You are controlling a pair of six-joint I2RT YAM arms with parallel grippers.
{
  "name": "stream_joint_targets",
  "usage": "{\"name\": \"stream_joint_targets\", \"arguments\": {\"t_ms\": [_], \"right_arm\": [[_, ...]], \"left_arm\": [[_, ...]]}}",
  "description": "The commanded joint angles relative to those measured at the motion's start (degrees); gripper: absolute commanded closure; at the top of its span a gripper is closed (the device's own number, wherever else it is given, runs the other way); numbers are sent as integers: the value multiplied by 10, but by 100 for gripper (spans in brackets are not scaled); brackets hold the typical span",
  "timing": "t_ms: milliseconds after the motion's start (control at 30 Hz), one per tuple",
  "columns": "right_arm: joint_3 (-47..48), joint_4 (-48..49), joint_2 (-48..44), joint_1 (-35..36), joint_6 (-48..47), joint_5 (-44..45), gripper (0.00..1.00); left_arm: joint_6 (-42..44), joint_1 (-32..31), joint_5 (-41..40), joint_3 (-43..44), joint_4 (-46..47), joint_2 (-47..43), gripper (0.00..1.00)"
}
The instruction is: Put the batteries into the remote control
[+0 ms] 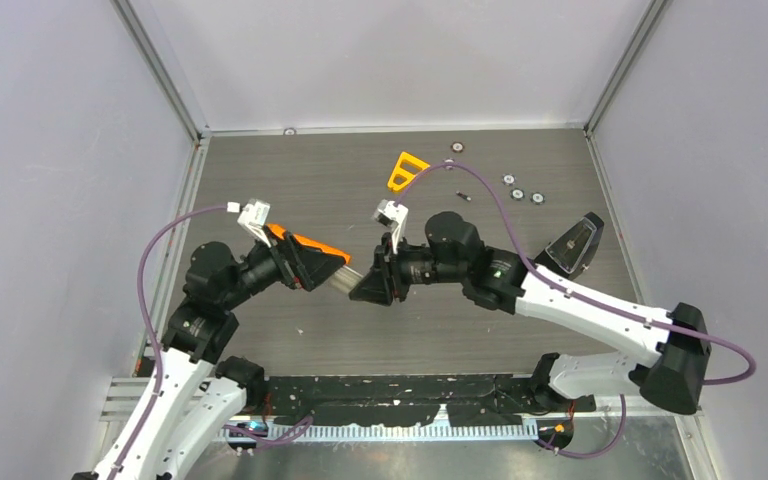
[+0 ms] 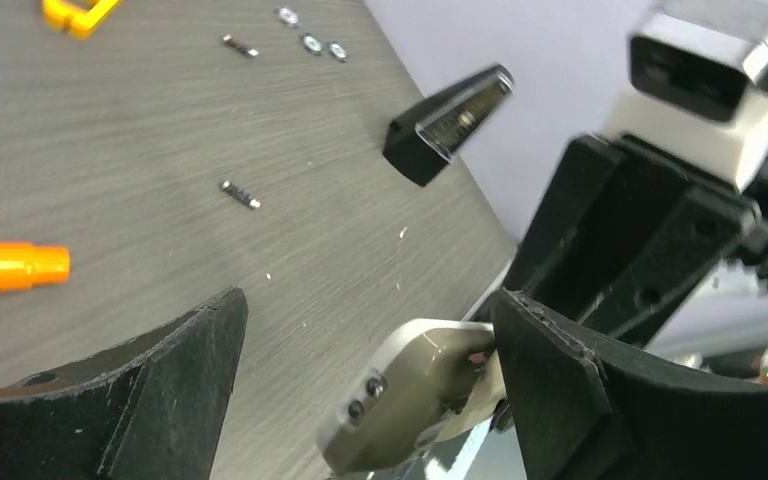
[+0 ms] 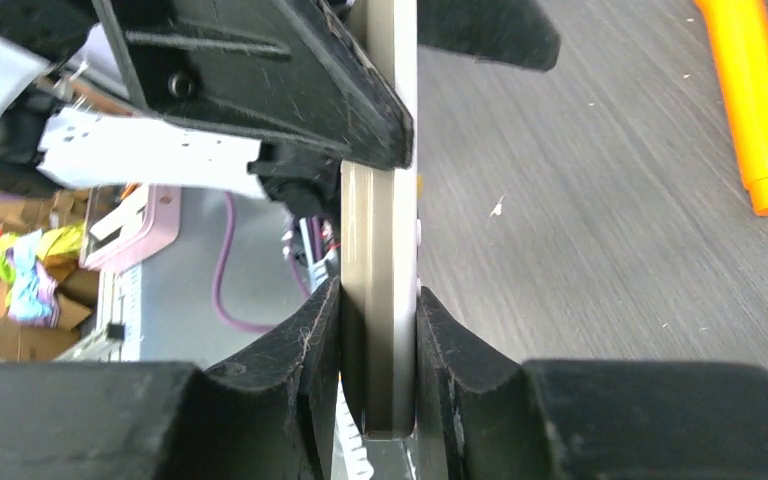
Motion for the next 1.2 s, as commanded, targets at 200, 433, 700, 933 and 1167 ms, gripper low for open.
{"name": "stream_joint_targets", "arguments": {"t_ms": [200,433,700,933,1167], "right_arm": [[14,-57,-70,-9,-65,-145,92],[24,-84,-62,-13,-77,-160,92],[34,-113,-57,-18,-99,-178,92],[40,-124,-54,-23,-105,-171,91],[45,-122,-48,-25,-110,-167,91]], "left_arm": [[173,3,308,63,11,35,12],[184,4,418,68,-4,40,15],[194,8,461,64,-21,35,31],[195,8,463,62,-34,56,47],[184,8,436,59,-36,71,56]]}}
